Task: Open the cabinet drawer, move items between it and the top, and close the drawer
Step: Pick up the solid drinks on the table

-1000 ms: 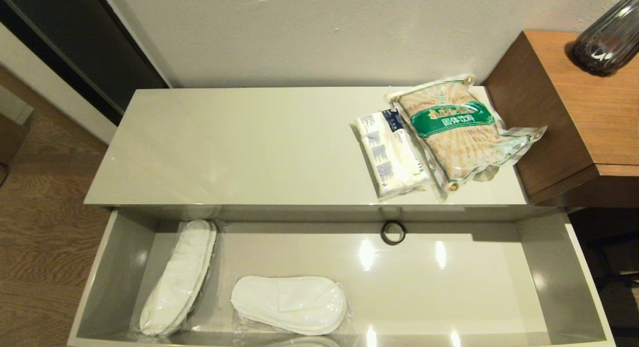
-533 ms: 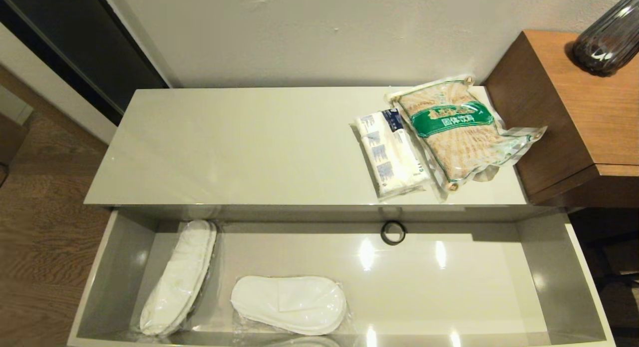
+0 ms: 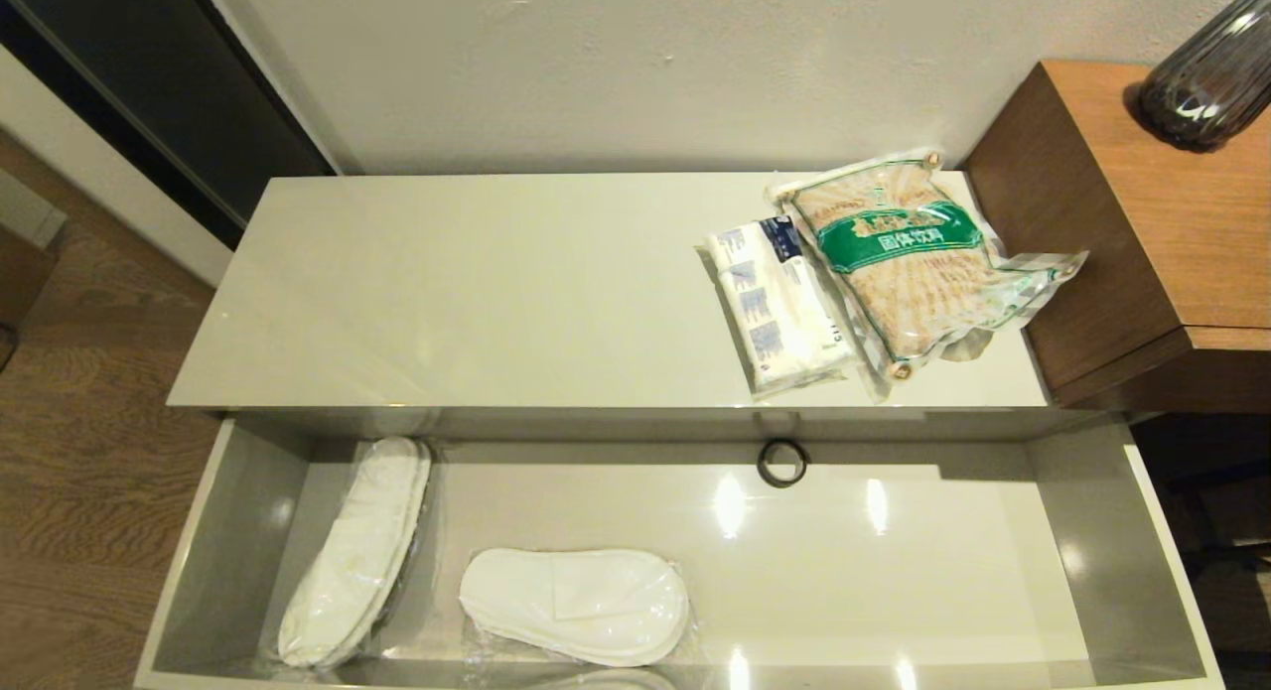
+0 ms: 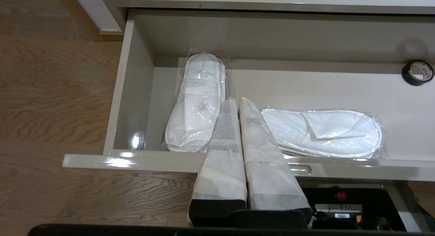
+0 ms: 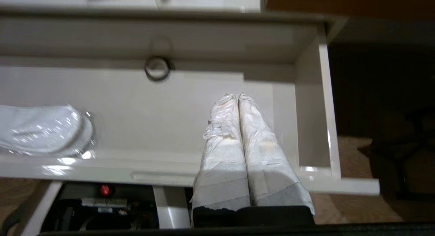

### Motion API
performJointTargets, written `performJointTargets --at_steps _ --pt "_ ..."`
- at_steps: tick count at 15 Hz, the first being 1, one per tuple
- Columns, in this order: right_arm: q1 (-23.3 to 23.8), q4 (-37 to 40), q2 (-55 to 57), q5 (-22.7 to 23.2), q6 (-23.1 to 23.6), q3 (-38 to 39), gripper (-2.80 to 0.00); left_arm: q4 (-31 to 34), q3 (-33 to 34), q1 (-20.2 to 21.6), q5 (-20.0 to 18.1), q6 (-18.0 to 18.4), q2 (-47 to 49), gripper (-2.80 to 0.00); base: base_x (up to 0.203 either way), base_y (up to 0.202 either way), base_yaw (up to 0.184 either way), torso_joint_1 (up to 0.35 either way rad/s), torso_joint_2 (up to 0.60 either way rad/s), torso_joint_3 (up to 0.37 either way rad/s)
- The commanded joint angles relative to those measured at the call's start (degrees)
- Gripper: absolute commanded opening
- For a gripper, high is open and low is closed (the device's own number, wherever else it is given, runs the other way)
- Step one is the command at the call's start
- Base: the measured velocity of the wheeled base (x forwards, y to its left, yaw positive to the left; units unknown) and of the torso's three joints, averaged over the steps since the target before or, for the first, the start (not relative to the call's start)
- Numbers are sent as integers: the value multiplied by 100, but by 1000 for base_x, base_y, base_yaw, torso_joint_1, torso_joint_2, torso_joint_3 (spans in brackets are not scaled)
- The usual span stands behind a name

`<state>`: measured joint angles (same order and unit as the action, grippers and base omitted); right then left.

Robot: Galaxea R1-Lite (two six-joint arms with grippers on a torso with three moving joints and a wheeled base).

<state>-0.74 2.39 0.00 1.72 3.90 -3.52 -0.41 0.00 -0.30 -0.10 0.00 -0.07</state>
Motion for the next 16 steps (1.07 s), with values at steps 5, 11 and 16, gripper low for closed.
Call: performJointTargets --at_steps 5,11,16 --pt "23 2815 1040 414 -111 -3613 -280 -2 0 4 1 0 7 -280 0 0 0 0 0 0" --pt "43 3030 4752 -633 -832 -4402 -280 -2 0 -2 1 0 7 -280 0 0 0 0 0 0" --pt "18 1808 7368 -191 -2413 -4691 -280 -2 0 -2 1 0 7 -280 0 0 0 0 0 0"
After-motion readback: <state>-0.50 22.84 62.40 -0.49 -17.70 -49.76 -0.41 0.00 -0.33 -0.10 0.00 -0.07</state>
